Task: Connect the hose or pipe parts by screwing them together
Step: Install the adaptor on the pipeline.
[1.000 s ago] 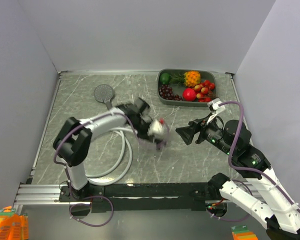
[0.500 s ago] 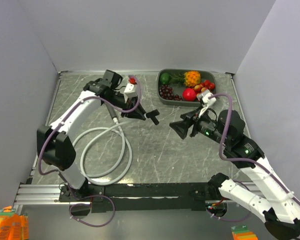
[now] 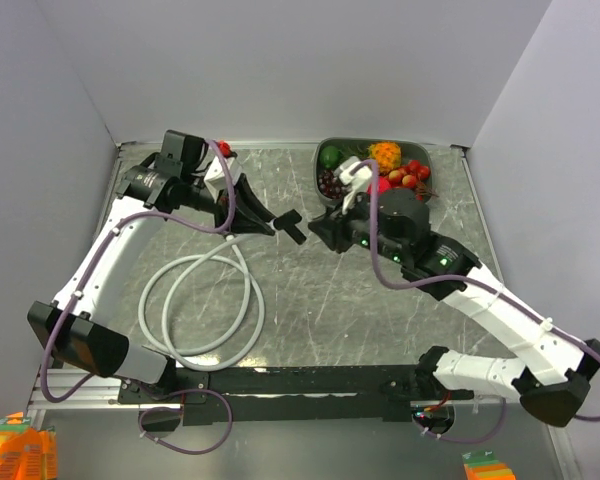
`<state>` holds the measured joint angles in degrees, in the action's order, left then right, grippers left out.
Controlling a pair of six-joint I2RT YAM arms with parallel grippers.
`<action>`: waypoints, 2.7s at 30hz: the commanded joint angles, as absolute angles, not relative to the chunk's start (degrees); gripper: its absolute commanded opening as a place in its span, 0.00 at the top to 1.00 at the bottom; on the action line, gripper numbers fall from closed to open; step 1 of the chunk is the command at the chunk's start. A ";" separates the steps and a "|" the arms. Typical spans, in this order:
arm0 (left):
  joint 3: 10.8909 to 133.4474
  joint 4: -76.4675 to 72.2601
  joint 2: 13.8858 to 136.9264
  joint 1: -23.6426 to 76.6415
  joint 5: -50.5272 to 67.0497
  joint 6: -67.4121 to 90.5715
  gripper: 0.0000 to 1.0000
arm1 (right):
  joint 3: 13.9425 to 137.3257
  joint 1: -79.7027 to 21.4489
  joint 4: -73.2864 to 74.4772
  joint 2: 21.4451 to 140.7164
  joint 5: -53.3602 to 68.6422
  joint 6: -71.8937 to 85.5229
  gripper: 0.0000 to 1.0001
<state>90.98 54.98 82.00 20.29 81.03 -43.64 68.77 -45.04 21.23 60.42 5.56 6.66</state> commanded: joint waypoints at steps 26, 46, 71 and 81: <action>85.34 28.04 75.94 18.63 82.88 -8.10 0.99 | 85.17 -57.48 26.80 60.29 -11.15 -3.07 0.79; 87.98 28.48 75.50 18.63 81.91 -4.92 0.99 | 85.70 -55.55 27.69 67.33 -5.81 -2.11 0.85; 84.20 22.94 75.23 19.51 77.34 -1.76 0.99 | 84.55 -55.46 18.11 67.32 10.46 3.51 0.88; 83.67 24.96 74.79 19.95 76.91 -4.04 0.99 | 83.85 -55.11 12.05 69.26 8.79 6.15 0.88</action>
